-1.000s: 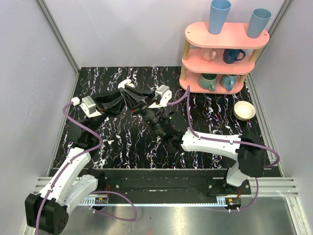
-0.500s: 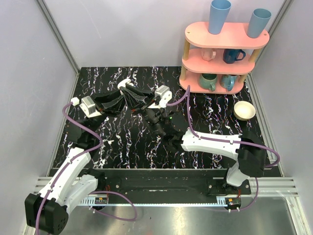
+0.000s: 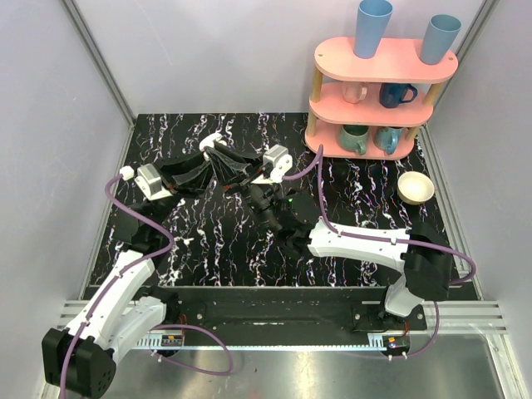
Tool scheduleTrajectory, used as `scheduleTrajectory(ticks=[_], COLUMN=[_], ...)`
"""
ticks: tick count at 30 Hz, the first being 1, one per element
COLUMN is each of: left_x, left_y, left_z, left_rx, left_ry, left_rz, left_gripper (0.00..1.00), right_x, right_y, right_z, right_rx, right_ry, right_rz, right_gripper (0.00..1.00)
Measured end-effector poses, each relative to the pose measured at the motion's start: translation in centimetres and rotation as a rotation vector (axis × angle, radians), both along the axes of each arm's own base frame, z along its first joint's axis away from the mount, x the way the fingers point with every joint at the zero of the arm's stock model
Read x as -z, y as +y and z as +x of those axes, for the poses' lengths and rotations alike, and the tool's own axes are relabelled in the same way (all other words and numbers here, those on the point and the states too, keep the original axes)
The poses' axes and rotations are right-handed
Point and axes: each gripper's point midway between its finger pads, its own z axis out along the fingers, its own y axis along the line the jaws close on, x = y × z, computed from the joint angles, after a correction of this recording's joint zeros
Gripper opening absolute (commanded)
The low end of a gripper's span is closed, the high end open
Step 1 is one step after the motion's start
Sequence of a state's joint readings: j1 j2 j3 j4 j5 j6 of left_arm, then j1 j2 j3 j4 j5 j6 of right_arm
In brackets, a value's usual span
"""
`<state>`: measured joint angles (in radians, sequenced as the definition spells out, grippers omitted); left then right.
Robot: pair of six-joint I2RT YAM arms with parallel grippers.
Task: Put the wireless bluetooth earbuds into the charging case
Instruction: Insert the left earbud into the left side groove of the charging case.
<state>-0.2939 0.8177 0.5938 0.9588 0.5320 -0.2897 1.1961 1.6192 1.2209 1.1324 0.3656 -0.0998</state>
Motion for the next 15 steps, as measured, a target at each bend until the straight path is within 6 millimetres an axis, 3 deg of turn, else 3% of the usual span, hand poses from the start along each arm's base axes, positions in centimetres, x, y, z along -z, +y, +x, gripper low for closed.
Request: scheduleTrajectory(ticks=[12,15], left_x=[-0.09,-0.11], left_y=[0.14,0.2], left_z=[0.15,0.21], left_rx=[-0.01,-0.015], left_ry=[0.001,0.0], left_rz=[-0.008,-0.009], left_gripper=[0.0,0.0], right_x=[0.12,0.22], right_y=[0.22,0.18], right_z=[-0.22,-0.27], right_rx=[-0.013,-0.014], right_ry=[-0.009,-0.011], right_rz=[-0.009,-0.011], right_gripper=[0.25,0.34])
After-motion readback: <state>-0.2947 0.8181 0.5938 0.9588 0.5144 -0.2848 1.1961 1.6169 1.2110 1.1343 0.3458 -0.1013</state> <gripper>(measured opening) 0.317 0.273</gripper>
